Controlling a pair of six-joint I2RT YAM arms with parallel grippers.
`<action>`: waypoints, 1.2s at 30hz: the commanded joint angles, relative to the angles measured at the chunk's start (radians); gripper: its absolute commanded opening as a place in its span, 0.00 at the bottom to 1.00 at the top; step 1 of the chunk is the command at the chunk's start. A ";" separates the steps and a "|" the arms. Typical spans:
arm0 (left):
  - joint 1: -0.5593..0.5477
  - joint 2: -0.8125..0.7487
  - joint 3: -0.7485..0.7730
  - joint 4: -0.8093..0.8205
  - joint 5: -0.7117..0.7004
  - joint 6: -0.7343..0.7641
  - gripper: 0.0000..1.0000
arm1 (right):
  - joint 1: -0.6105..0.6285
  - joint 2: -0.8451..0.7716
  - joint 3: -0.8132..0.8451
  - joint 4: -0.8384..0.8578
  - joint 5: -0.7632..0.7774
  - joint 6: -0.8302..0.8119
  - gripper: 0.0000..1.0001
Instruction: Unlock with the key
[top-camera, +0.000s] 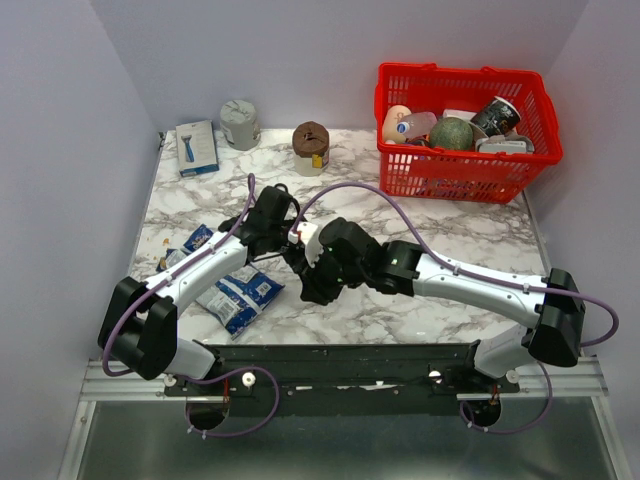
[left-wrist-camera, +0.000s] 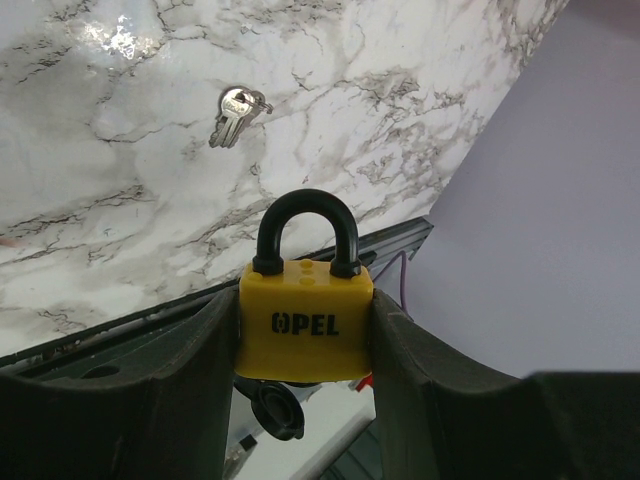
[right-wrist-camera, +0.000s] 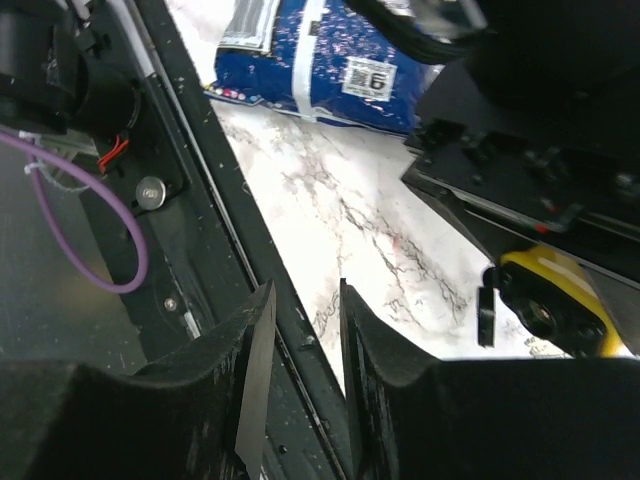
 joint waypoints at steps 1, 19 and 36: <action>-0.004 -0.019 0.006 0.037 0.036 -0.015 0.00 | -0.021 -0.071 0.003 0.007 0.085 0.066 0.42; -0.013 -0.182 -0.040 0.288 -0.011 0.203 0.00 | -0.431 -0.200 -0.158 0.108 -0.085 0.609 0.77; -0.174 -0.318 -0.017 0.167 -0.321 0.488 0.00 | -0.435 -0.117 -0.049 0.166 -0.183 0.725 0.66</action>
